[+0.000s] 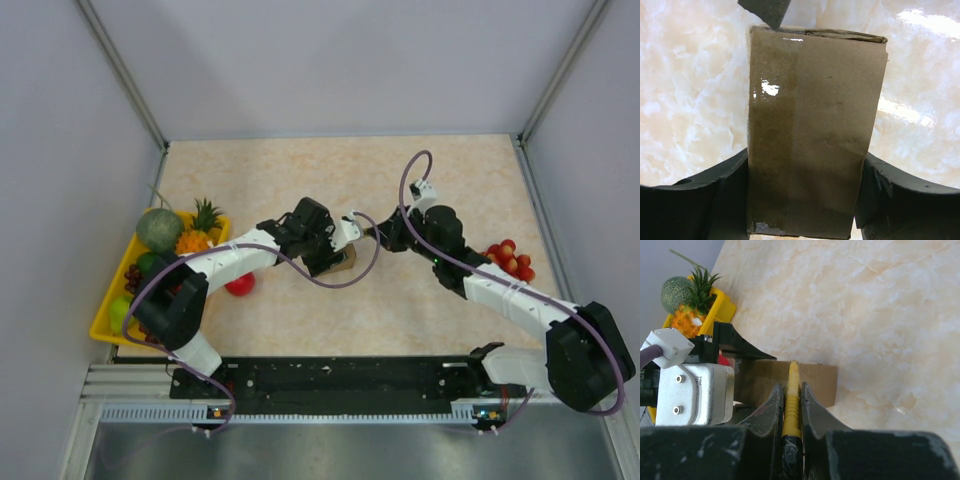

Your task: Unpack the express box

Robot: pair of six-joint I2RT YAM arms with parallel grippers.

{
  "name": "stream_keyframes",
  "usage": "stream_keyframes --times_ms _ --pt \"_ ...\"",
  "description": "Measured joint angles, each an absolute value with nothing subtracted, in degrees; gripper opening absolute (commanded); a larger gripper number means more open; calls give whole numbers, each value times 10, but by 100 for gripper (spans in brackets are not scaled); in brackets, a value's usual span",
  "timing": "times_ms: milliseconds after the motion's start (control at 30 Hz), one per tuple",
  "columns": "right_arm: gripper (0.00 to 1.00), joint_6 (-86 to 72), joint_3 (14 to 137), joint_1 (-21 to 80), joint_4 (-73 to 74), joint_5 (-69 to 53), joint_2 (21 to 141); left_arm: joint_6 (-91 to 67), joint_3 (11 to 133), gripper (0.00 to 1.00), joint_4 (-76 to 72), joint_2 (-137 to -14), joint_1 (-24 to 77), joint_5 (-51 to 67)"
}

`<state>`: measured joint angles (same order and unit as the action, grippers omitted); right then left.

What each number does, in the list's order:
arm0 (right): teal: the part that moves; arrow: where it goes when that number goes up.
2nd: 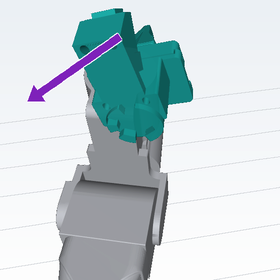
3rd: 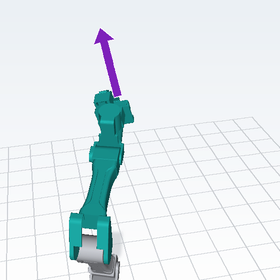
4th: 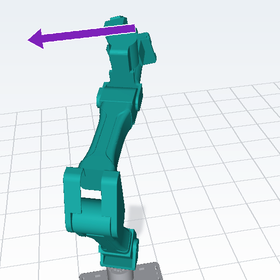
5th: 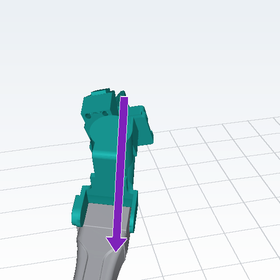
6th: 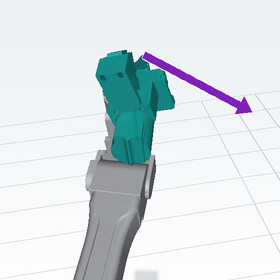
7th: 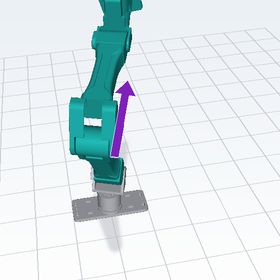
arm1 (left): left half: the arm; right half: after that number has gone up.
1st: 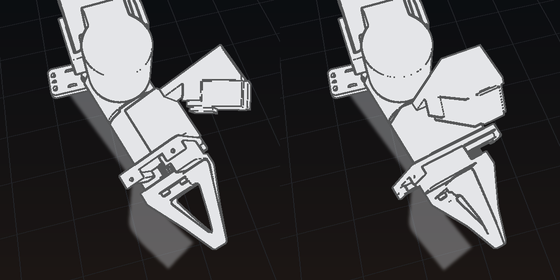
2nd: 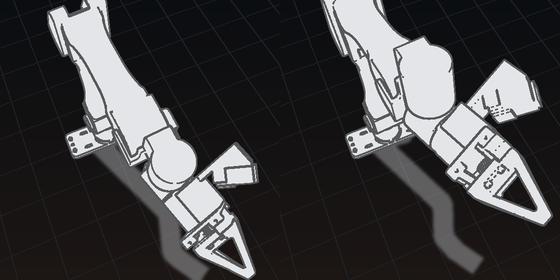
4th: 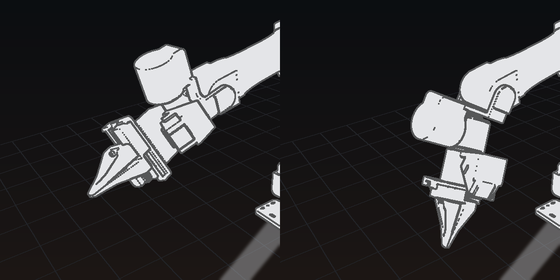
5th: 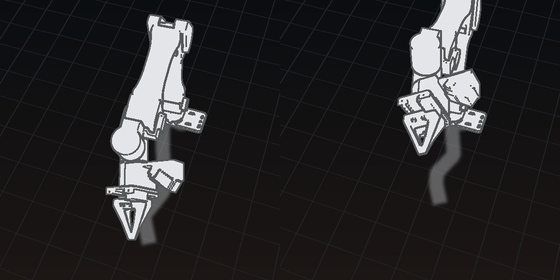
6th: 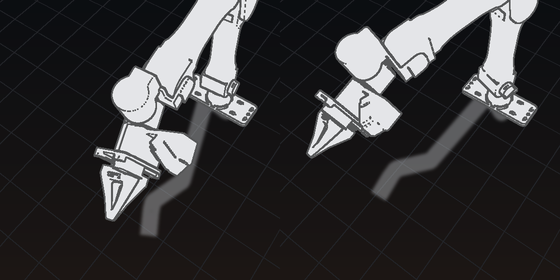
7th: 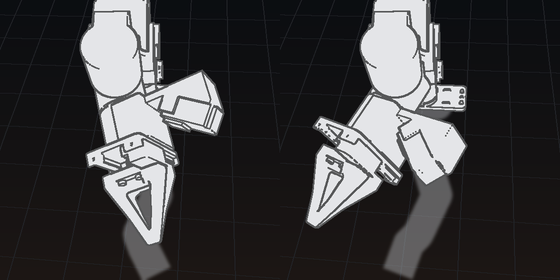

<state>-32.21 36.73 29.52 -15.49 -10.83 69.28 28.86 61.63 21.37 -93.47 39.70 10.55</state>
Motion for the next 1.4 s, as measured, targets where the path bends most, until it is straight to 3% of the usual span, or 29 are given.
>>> stream_keyframes --times_ms 1400 --pt "0 -311 388 295 -150 -98 714 289 616 34 209 -936 402 100"
